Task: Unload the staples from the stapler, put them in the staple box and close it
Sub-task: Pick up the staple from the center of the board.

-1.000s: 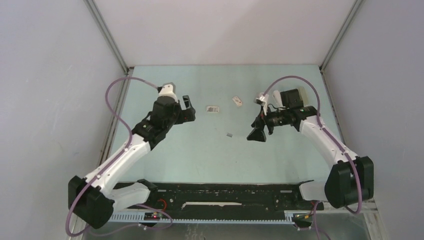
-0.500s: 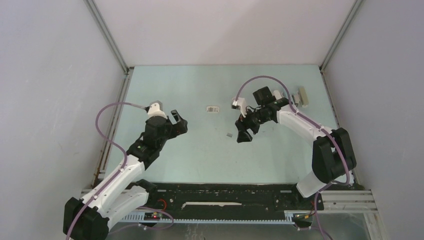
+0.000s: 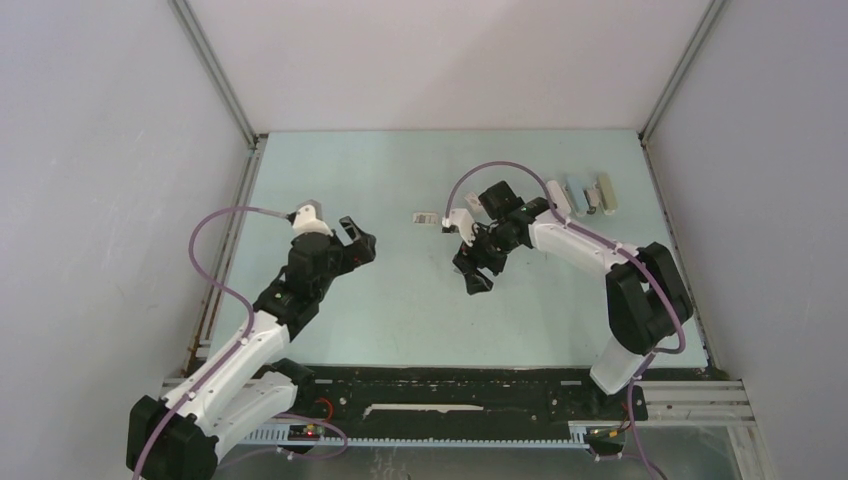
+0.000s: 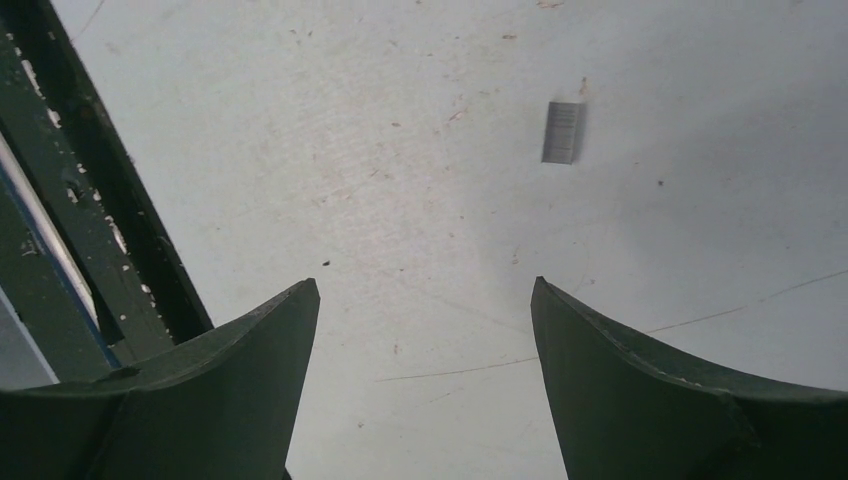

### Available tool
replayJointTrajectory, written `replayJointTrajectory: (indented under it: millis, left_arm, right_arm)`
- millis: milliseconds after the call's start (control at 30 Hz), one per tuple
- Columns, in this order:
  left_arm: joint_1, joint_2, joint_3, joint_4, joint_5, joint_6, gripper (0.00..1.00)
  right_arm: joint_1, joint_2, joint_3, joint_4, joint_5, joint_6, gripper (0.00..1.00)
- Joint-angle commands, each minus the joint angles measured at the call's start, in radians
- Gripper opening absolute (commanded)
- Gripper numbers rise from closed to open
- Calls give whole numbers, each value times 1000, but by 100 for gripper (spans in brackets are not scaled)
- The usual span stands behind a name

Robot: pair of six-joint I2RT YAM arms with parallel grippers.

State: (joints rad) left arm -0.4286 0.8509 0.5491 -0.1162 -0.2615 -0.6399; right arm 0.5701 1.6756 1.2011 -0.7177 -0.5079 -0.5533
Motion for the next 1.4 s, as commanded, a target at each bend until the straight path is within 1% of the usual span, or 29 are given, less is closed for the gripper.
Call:
replayJointTrajectory:
  millis: [0,267,600,933,1100,1233,1367]
  left_arm:
    - [10,3,-28,53,-4,-23,100]
    - [17,9,-29,55,-8,-23,100]
    - [25,-1,-35,55,-23,-26,100]
    - [27,6,-33,55,-32,-28,100]
    - [29,11,-37,55,-28,-32,100]
    - [30,0,-44,53,-34,-33,100]
    - [35,-14,-45,46,-47,-32,100]
  right_arm:
    - [16,27,71,-18,48,-9,87]
    - [47,75,117,-30,79,-8,87]
    - [74,110,127,-16,129,2,87]
    - [85,176,193,-20,170,13,85]
    - [98,233,239,-9,225,21,85]
    - [108,294,304,-20,249,33,80]
    - [120,355,356,-24,296,52,73]
